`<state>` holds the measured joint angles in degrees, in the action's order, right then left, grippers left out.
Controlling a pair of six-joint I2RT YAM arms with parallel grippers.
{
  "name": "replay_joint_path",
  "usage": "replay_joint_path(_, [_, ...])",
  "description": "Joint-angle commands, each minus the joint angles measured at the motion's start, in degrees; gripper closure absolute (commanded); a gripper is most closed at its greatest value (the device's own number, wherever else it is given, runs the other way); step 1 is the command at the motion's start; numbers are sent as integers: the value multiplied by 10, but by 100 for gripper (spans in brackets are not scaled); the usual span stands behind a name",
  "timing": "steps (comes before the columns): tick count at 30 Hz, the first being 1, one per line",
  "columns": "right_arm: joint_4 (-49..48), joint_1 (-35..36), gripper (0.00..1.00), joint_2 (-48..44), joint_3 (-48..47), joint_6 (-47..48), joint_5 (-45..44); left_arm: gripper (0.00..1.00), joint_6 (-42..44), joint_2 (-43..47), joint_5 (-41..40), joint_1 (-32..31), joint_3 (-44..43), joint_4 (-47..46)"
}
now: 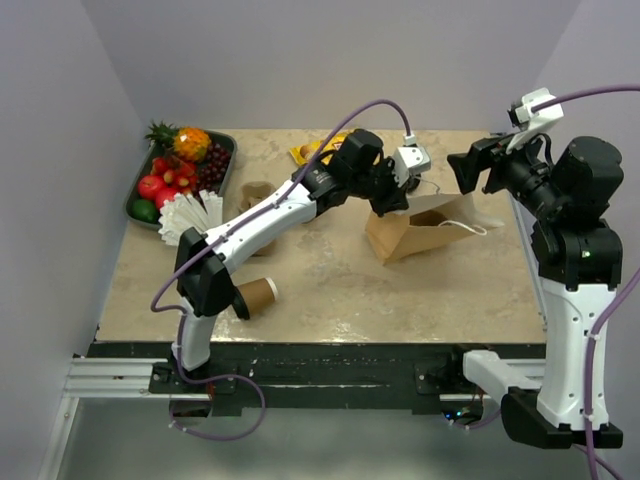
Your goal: Pack the takeout coffee
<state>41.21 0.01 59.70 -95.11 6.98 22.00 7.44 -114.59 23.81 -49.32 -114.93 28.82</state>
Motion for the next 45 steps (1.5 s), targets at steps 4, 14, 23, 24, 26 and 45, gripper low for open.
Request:
replay_joint_path(4, [-34,2,24,-13,9,-21,-4,100,-71,-21,71,31,-25,-21])
replay_joint_path(14, [-48,2,24,-15,27,-31,24,37,-97,-38,55,67,-86,-50])
replay_joint_path(23, [-130,2,24,-29,113,-14,142,15,-58,101,-46,95,-35,-39])
replay_joint_path(24, [-140,2,24,-32,121,-14,157,14,-40,125,-63,104,9,-33])
replay_joint_path(26, [-155,10,24,-28,135,-3,205,12,-17,196,-89,114,80,-11])
replay_joint_path(45, [-295,533,31,218,215,-26,-52,11,224,595,-211,318,436,349])
